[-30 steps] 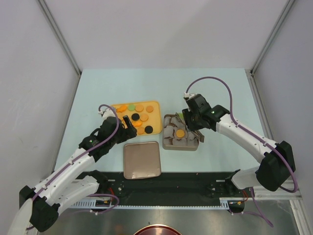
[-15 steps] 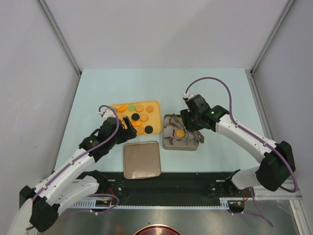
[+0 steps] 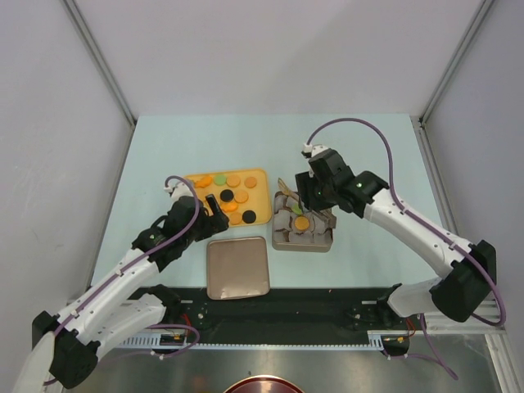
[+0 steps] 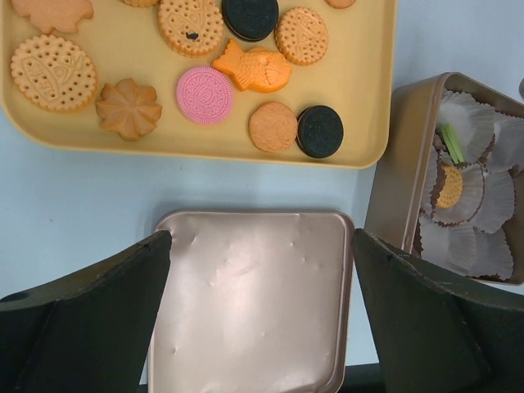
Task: Pack the cookies
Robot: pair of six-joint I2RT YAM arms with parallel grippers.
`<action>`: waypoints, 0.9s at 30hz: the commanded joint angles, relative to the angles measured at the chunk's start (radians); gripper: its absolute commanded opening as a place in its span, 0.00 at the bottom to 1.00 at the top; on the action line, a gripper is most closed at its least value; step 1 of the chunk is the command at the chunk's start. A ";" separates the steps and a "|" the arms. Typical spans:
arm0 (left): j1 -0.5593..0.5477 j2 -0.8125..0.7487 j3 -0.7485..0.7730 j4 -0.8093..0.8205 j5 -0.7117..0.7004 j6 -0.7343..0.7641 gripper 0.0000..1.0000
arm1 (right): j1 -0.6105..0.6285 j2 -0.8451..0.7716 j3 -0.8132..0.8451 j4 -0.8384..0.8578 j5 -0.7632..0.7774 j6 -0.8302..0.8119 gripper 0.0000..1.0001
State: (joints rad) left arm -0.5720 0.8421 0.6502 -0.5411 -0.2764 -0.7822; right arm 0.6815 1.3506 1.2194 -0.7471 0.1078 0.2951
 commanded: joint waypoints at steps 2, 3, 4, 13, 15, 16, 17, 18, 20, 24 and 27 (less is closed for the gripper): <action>-0.003 -0.037 0.009 -0.008 -0.018 -0.005 0.97 | 0.073 0.065 0.140 0.034 0.010 -0.008 0.57; -0.003 -0.047 0.008 -0.011 -0.021 -0.003 0.97 | 0.081 0.087 0.146 0.037 0.006 -0.008 0.56; -0.003 -0.052 0.002 -0.011 -0.023 -0.003 0.97 | 0.085 0.097 0.163 0.052 0.000 -0.010 0.55; -0.003 -0.057 0.028 -0.043 -0.043 0.004 0.97 | 0.130 0.401 0.416 0.023 -0.046 -0.062 0.55; -0.003 -0.067 0.031 -0.049 -0.052 0.009 0.97 | 0.128 0.458 0.495 0.012 -0.046 -0.073 0.55; -0.003 -0.074 0.031 -0.056 -0.059 0.011 0.97 | 0.128 0.507 0.521 0.002 -0.048 -0.080 0.55; -0.003 -0.086 0.031 -0.057 -0.063 0.012 0.97 | 0.128 0.525 0.544 -0.006 -0.054 -0.083 0.55; -0.003 -0.090 0.031 -0.062 -0.067 0.012 0.97 | 0.125 0.541 0.577 -0.012 -0.060 -0.085 0.54; -0.003 -0.104 0.031 -0.069 -0.081 0.014 0.98 | 0.124 0.584 0.595 -0.011 -0.062 -0.093 0.55; -0.003 -0.107 0.022 -0.066 -0.092 0.020 0.98 | 0.099 0.659 0.666 -0.023 -0.059 -0.091 0.55; -0.003 -0.094 0.029 -0.068 -0.092 0.021 0.98 | 0.081 0.703 0.686 -0.026 -0.053 -0.091 0.55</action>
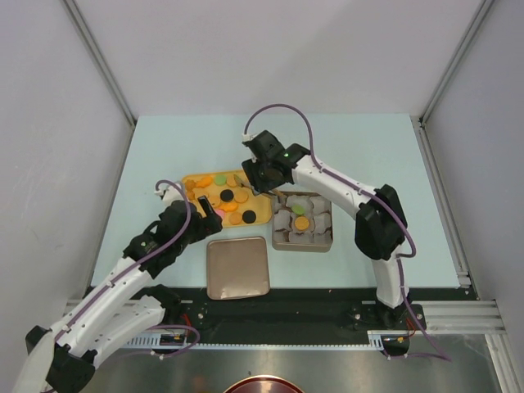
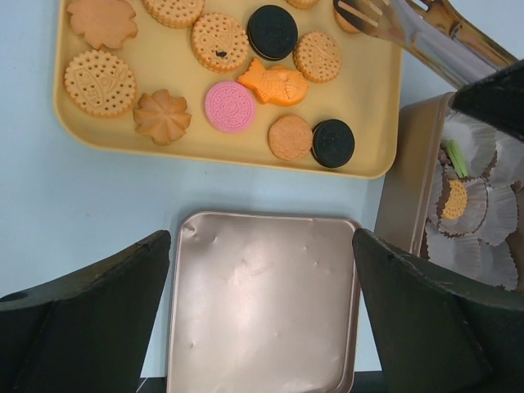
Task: Pack the cookies
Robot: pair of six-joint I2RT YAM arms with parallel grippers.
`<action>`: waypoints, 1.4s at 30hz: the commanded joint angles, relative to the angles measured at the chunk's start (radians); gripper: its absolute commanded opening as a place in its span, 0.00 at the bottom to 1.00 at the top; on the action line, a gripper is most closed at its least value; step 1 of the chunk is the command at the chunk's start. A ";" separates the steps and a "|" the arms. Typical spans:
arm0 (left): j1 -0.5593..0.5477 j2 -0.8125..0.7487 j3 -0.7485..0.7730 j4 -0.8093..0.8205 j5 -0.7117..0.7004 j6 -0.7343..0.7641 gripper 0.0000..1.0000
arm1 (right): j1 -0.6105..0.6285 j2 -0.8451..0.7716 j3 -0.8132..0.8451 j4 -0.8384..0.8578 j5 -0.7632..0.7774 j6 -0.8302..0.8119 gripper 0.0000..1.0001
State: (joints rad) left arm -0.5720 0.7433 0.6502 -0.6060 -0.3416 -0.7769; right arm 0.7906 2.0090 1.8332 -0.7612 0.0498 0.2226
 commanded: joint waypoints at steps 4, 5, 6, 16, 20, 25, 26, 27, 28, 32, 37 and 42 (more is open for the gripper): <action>-0.002 0.005 0.032 -0.009 -0.037 0.025 0.98 | -0.036 0.071 0.071 -0.015 0.016 -0.028 0.55; -0.003 0.005 0.031 -0.009 -0.039 0.025 0.98 | -0.036 0.076 0.067 -0.015 0.024 -0.029 0.55; -0.002 0.004 0.028 -0.005 -0.037 0.025 0.98 | -0.037 0.077 0.064 -0.013 0.033 -0.032 0.55; -0.002 0.018 0.032 -0.001 -0.027 0.022 0.98 | -0.039 0.115 0.074 -0.012 0.002 -0.034 0.55; -0.003 0.016 0.031 0.002 -0.025 0.021 0.98 | -0.039 0.146 0.101 -0.036 -0.002 -0.035 0.55; -0.003 0.010 0.028 -0.003 -0.030 0.021 0.98 | -0.042 0.149 0.094 -0.044 -0.001 -0.031 0.50; -0.003 0.010 0.026 -0.001 -0.030 0.021 0.98 | -0.041 0.140 0.090 -0.047 0.001 -0.031 0.49; -0.003 0.010 0.026 0.000 -0.030 0.021 0.98 | -0.040 0.136 0.089 -0.049 0.004 -0.031 0.48; -0.002 0.011 0.026 0.000 -0.030 0.021 0.98 | -0.040 0.129 0.087 -0.050 0.008 -0.031 0.47; -0.003 0.011 0.025 0.005 -0.025 0.016 0.98 | -0.042 0.103 0.089 -0.069 0.025 -0.037 0.43; -0.002 0.010 0.019 0.008 -0.019 0.011 0.98 | -0.042 0.070 0.087 -0.073 0.036 -0.031 0.40; -0.002 0.005 0.020 0.009 -0.020 0.011 0.98 | -0.042 0.011 0.097 -0.081 0.051 -0.031 0.40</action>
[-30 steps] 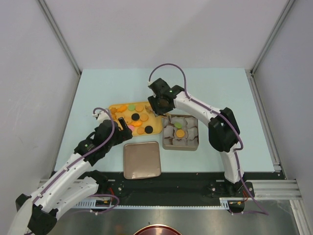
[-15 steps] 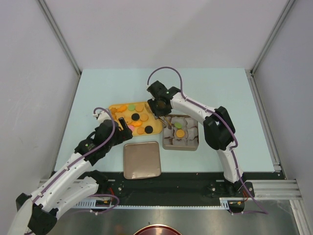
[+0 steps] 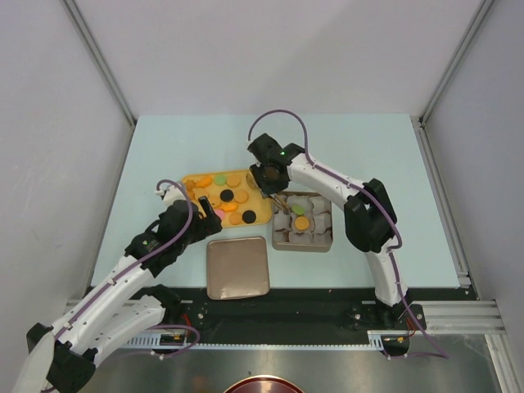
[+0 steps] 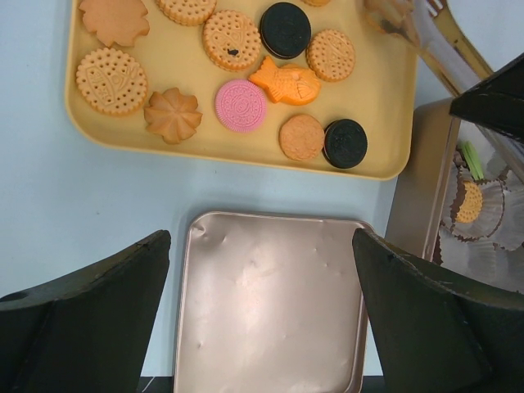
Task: Pack the cookies
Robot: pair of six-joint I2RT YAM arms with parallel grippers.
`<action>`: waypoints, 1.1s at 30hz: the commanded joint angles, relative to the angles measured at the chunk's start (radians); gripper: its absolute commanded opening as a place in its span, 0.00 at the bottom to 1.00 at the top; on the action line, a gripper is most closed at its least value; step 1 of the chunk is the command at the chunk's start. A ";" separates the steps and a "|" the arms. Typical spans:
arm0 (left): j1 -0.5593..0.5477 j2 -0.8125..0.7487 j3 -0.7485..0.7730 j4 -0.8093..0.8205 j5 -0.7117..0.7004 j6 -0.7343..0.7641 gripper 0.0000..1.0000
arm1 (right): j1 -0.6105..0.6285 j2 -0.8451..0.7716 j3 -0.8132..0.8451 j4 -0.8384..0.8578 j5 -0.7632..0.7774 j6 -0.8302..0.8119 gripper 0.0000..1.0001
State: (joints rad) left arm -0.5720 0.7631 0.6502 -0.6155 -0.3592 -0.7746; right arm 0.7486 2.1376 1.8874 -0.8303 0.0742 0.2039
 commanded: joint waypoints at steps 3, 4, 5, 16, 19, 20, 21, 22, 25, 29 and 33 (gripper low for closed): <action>-0.003 -0.007 0.023 0.020 -0.003 0.011 0.98 | -0.002 -0.171 0.035 -0.021 0.029 -0.011 0.40; -0.003 -0.005 0.023 0.022 -0.001 0.011 0.98 | 0.000 -0.195 0.030 -0.023 0.029 -0.009 0.40; -0.003 -0.001 0.023 0.025 0.000 0.011 0.98 | 0.000 -0.209 0.023 -0.024 0.027 -0.008 0.40; -0.003 0.004 0.022 0.030 0.008 0.008 0.98 | -0.017 -0.520 -0.246 -0.041 0.078 0.005 0.40; -0.003 0.015 0.020 0.040 0.019 0.006 0.98 | -0.026 -0.636 -0.347 -0.073 0.104 0.025 0.41; -0.003 0.018 0.017 0.049 0.023 0.005 0.98 | -0.026 -0.660 -0.381 -0.087 0.119 0.029 0.41; -0.003 0.024 0.017 0.056 0.032 0.000 0.98 | -0.025 -0.703 -0.396 -0.098 0.125 0.037 0.41; -0.002 0.034 0.016 0.062 0.035 0.000 0.98 | -0.022 -0.723 -0.407 -0.121 0.131 0.049 0.40; -0.003 0.054 0.014 0.089 0.061 -0.006 0.97 | -0.014 -0.790 -0.455 -0.148 0.154 0.069 0.41; -0.003 0.099 0.017 0.106 0.092 -0.012 0.97 | -0.022 -0.843 -0.505 -0.170 0.173 0.077 0.41; -0.003 0.119 0.026 0.114 0.103 -0.011 0.96 | -0.044 -0.863 -0.563 -0.167 0.171 0.075 0.41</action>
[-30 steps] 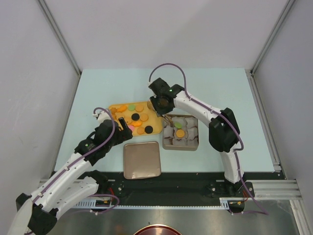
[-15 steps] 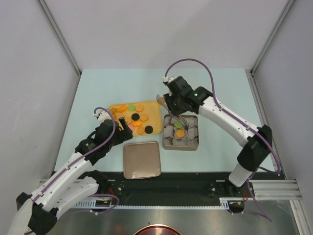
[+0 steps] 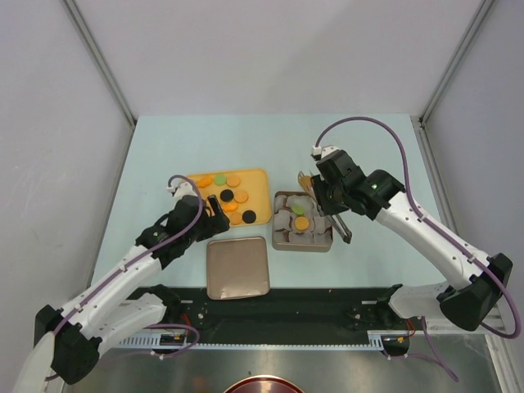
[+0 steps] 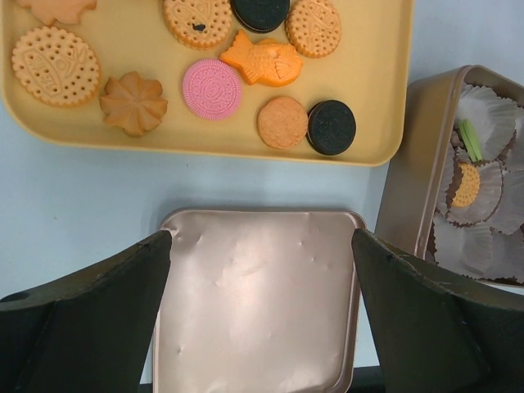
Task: Pack the cookies
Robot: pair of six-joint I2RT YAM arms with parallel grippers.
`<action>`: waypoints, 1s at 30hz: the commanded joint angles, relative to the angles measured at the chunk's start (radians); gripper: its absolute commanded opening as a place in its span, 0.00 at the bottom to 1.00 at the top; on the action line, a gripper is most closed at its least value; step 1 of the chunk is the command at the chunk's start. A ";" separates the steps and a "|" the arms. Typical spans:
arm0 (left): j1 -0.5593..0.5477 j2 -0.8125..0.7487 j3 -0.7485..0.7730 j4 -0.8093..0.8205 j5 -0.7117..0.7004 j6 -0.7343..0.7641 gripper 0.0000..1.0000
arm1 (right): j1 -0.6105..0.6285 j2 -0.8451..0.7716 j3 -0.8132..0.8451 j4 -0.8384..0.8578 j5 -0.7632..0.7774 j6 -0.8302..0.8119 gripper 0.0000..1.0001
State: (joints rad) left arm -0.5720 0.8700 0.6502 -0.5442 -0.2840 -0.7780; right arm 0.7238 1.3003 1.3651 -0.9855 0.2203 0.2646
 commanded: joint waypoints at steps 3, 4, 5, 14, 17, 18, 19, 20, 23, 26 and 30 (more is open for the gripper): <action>-0.003 0.017 0.028 0.047 0.031 -0.006 0.96 | -0.037 -0.033 -0.064 0.002 0.011 0.010 0.41; -0.003 0.018 0.028 0.049 0.031 -0.004 0.96 | -0.047 -0.032 -0.078 0.008 0.005 0.009 0.41; -0.003 0.018 0.028 0.049 0.031 -0.004 0.96 | -0.053 -0.033 -0.083 0.013 0.002 0.005 0.41; -0.003 0.043 0.029 0.058 0.036 0.002 0.96 | -0.116 -0.018 -0.133 0.041 -0.030 -0.018 0.41; -0.003 0.046 0.031 0.059 0.039 0.002 0.96 | -0.132 -0.018 -0.146 0.048 -0.041 -0.025 0.41; -0.003 0.047 0.031 0.062 0.039 0.000 0.96 | -0.141 -0.019 -0.153 0.054 -0.044 -0.028 0.41; -0.003 0.050 0.031 0.063 0.039 0.002 0.96 | -0.144 -0.018 -0.158 0.056 -0.045 -0.028 0.41; -0.003 0.052 0.031 0.063 0.040 0.000 0.96 | -0.146 -0.016 -0.159 0.057 -0.047 -0.030 0.41; -0.005 0.057 0.032 0.064 0.042 0.003 0.96 | -0.158 -0.015 -0.169 0.062 -0.055 -0.033 0.41; -0.003 0.060 0.032 0.064 0.040 0.002 0.96 | -0.161 -0.012 -0.169 0.070 -0.065 -0.034 0.43; -0.003 0.060 0.029 0.064 0.037 0.003 0.96 | -0.162 -0.004 -0.169 0.074 -0.075 -0.034 0.43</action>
State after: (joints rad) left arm -0.5720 0.9291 0.6502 -0.5064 -0.2539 -0.7776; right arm 0.5652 1.2976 1.1912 -0.9459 0.1631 0.2459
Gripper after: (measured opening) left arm 0.963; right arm 0.435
